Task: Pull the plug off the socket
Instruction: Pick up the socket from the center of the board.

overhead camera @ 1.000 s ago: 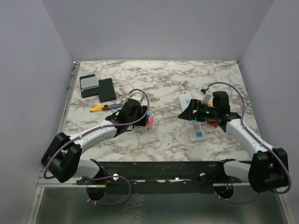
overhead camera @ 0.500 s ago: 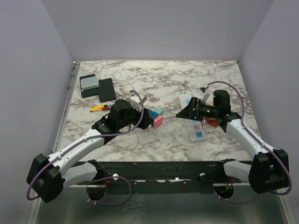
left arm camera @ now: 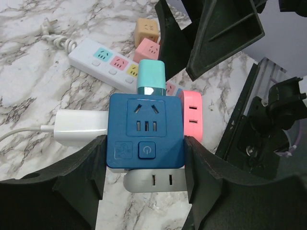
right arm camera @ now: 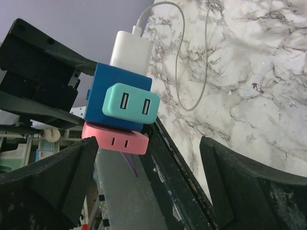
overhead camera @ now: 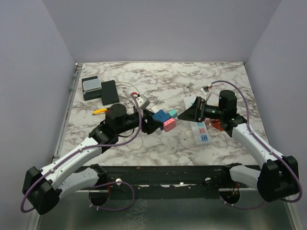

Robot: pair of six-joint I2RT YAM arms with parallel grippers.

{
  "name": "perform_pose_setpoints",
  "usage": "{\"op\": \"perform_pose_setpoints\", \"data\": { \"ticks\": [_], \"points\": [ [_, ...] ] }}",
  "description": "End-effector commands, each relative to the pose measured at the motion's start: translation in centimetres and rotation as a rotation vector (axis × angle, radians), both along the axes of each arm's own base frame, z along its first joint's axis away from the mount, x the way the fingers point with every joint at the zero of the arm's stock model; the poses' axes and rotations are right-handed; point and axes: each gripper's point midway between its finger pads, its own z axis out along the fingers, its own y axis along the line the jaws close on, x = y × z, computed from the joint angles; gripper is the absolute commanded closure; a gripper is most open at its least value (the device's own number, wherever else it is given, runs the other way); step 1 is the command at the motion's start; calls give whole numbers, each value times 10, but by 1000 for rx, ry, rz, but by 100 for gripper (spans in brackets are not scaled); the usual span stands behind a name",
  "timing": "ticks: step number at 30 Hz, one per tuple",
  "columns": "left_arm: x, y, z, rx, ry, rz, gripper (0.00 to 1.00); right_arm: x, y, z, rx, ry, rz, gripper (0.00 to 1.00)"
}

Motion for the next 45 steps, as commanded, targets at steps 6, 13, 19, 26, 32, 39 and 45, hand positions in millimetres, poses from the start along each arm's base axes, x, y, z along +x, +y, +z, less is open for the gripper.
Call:
{"op": "perform_pose_setpoints", "data": {
  "ticks": [6, 13, 19, 26, 32, 39, 45],
  "points": [
    [-28, -24, 39, -159, -2, -197, 100, -15, 7, 28, 16, -278, 100, 0],
    [-20, -20, 24, -124, 1, -163, 100, -4, 6, 21, -4, -261, 50, 3],
    [-14, -16, 14, -84, -22, -131, 100, -2, 11, 0, -6, -58, 66, 3],
    [-12, -14, 9, -67, -31, -120, 100, -12, 14, 8, 58, -13, 80, 5],
    [-11, -14, 8, -63, -34, -113, 100, -15, 16, -7, 17, 53, 93, 7],
    [-11, -13, 7, -64, -30, -109, 100, -19, 20, -10, 20, 71, 118, 19],
    [-11, -14, 6, -63, -27, -117, 100, -14, 24, -8, 48, 82, 112, 24]
  ]
}}
